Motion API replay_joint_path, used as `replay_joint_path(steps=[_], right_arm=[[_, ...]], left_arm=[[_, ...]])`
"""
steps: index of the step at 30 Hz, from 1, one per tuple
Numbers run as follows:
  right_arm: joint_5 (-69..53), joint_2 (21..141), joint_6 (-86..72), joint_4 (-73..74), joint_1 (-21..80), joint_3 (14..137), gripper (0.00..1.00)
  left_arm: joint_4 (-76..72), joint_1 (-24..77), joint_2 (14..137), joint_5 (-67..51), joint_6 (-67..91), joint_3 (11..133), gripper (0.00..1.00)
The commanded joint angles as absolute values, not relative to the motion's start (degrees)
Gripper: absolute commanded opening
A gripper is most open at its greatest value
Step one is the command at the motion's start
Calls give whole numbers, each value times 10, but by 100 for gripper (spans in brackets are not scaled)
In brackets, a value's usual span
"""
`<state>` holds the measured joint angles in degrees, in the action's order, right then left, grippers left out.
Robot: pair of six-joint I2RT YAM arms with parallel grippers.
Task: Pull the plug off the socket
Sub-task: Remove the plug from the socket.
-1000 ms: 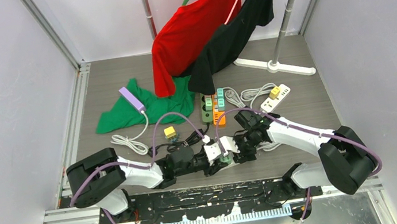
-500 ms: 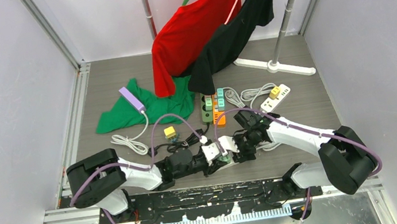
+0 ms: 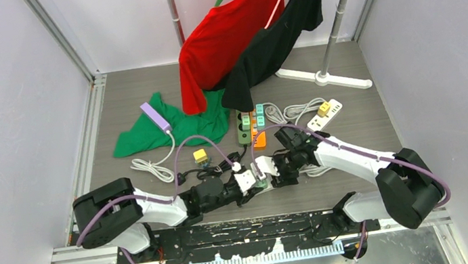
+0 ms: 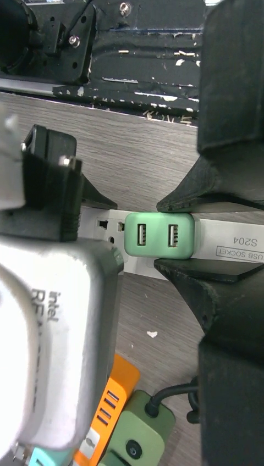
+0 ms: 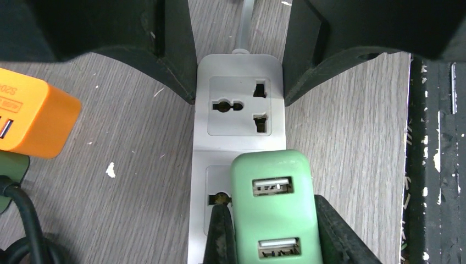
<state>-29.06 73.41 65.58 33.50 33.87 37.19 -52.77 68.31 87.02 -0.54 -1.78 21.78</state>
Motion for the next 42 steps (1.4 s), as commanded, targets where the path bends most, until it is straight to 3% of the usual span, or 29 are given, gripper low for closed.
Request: replay_joint_path(steps=[1,10,19,28,34,42], right_arm=[[-282,741,637,376,330,392,15],[-299,759,649,418,329,412,15],[-302,759,646,422,327,415,14],[-304,760,643,423,325,417,14],[-306,760,642,424,323,418,14],[-307,763,642,425,322,418,14]], left_arm=[[-504,679,839,37,-90,212,0],[-406,678,833,-1,-118,266,0],[-577,643,835,34,19,207,0],[-478,642,830,-17,13,264,0],[-399,678,824,23,-83,291,0],[-423,672,799,56,-22,273,0]])
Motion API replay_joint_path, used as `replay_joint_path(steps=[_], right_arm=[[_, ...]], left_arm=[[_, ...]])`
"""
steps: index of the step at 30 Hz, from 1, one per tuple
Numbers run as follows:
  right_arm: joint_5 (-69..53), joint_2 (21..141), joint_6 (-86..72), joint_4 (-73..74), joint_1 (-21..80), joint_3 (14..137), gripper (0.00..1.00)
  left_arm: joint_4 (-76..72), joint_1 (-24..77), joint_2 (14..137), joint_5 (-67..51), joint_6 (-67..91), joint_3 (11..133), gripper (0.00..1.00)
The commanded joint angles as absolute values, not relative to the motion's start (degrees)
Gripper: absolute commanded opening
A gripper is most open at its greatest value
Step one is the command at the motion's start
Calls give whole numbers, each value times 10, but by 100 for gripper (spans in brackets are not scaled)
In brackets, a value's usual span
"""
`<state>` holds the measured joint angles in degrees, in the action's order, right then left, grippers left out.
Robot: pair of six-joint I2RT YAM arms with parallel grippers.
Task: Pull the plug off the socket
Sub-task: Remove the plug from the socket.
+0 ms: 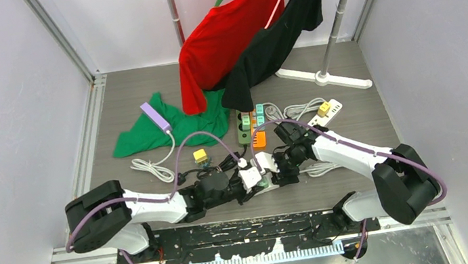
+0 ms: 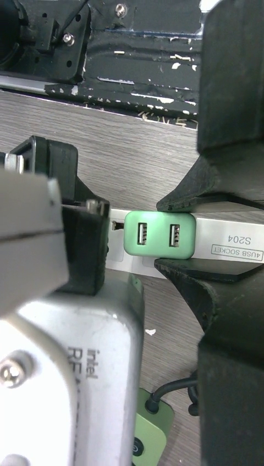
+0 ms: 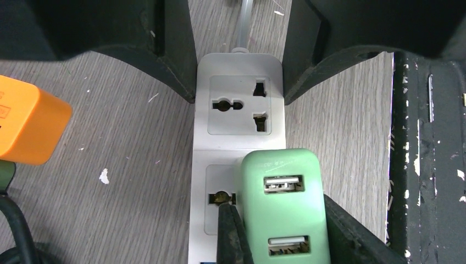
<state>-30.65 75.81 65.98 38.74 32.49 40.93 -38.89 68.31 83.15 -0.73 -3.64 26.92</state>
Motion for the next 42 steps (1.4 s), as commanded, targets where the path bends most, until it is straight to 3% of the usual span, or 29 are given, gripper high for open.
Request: replay_joint_path(steps=[1,8,18,24,34,42], right_arm=[[-307,763,642,425,322,418,14],[-307,765,643,425,322,418,14],[-306,764,643,424,322,418,14],[-306,765,643,424,321,417,14],[-307,764,642,424,318,418,14],[-310,764,641,425,316,418,14]], left_arm=[[-423,665,795,44,-1,274,0],[-447,647,775,28,107,291,0],[-335,764,784,130,-144,329,0],[-397,766,790,170,-85,311,0],[-480,692,747,89,98,263,0],[-450,694,732,25,28,274,0]])
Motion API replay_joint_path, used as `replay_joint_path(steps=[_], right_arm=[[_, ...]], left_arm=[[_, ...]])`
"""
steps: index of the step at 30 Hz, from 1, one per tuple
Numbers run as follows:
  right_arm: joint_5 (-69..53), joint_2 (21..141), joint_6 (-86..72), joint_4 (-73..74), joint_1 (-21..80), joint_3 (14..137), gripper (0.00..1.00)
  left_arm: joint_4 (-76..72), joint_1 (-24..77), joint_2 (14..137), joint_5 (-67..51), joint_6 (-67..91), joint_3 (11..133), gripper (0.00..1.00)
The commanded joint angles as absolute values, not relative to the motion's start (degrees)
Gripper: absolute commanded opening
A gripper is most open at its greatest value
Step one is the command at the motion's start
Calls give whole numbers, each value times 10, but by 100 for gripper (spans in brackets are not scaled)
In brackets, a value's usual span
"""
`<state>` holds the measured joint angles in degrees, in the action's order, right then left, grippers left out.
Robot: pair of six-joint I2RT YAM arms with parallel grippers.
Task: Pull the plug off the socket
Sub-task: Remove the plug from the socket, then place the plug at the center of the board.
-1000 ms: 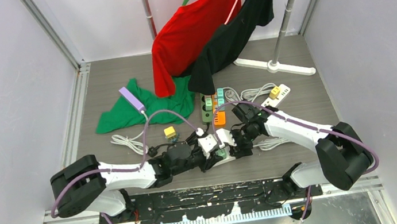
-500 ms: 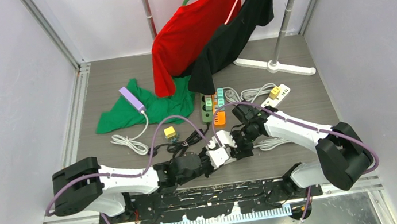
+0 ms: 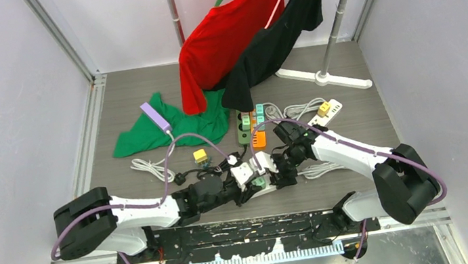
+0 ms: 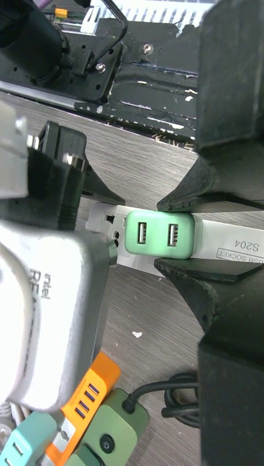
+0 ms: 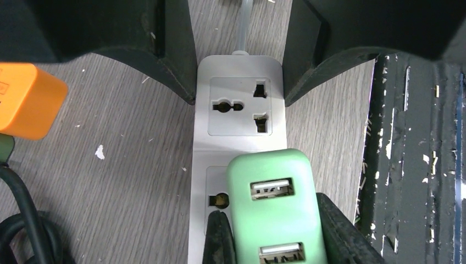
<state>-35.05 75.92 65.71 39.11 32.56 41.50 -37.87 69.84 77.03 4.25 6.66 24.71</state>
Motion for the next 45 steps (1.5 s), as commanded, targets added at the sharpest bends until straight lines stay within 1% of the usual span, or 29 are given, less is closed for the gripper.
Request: replay_joint_path(steps=[1,4,7,13,18,22,29,35,40,45], right_arm=[[-309,764,641,426,315,417,14],[-309,765,641,426,315,419,14],[-310,765,639,426,313,420,14],[-314,763,639,427,308,420,14],[-317,762,639,430,304,423,15],[-324,760,638,432,297,424,16],[-329,759,637,433,289,424,17],[-328,760,637,433,288,423,17],[-328,761,638,432,288,422,18],[-327,761,638,432,287,421,18]], left_arm=[[-433,700,732,20,15,285,0],[-366,734,732,28,-74,315,0],[-347,750,737,48,-108,327,0],[-426,750,723,80,-82,283,0],[-389,736,700,77,-63,267,0],[-330,710,690,94,-11,261,0],[-207,619,626,83,82,260,0],[-113,502,579,35,160,269,0],[-87,375,578,-75,250,284,0],[-123,246,618,-200,378,287,0]])
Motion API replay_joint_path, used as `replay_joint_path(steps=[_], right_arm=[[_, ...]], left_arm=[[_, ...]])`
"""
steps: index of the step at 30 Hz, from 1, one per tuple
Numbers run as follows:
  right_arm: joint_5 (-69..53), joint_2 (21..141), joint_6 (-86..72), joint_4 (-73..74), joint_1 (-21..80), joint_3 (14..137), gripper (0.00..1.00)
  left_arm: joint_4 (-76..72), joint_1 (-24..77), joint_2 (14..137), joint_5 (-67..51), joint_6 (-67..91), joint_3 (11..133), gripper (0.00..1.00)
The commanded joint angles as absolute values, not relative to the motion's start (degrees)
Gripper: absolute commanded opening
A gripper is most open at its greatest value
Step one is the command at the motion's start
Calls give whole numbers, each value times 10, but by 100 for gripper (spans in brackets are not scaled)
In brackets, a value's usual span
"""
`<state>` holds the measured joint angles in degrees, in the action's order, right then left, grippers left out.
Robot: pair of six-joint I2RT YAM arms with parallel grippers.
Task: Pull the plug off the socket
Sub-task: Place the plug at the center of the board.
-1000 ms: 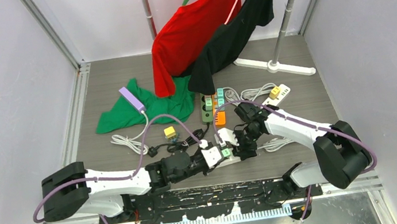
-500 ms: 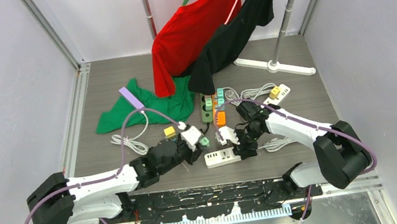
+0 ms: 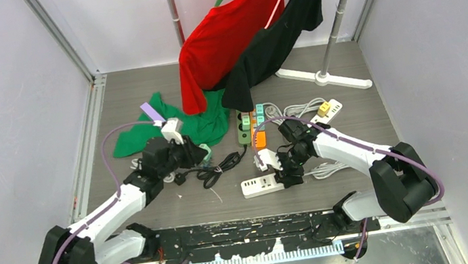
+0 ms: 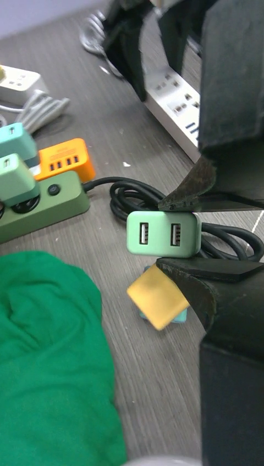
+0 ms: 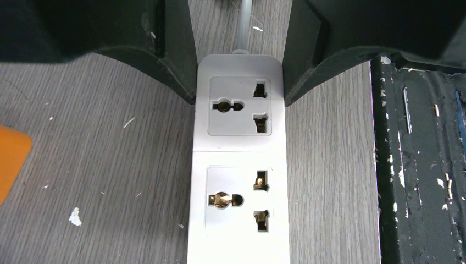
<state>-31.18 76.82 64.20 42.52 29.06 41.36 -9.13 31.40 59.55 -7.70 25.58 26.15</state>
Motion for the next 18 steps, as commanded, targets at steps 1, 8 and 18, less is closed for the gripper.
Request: replay_joint_path(steps=[1,8,18], right_arm=[[-327,761,638,432,287,421,18],[-326,764,640,433,287,421,18],[-326,768,640,433,287,422,18]], left_arm=[[-136,222,623,-221,407,285,0],[-202,137,675,-322,500,275,0],[-154,125,703,-351,474,294,5]])
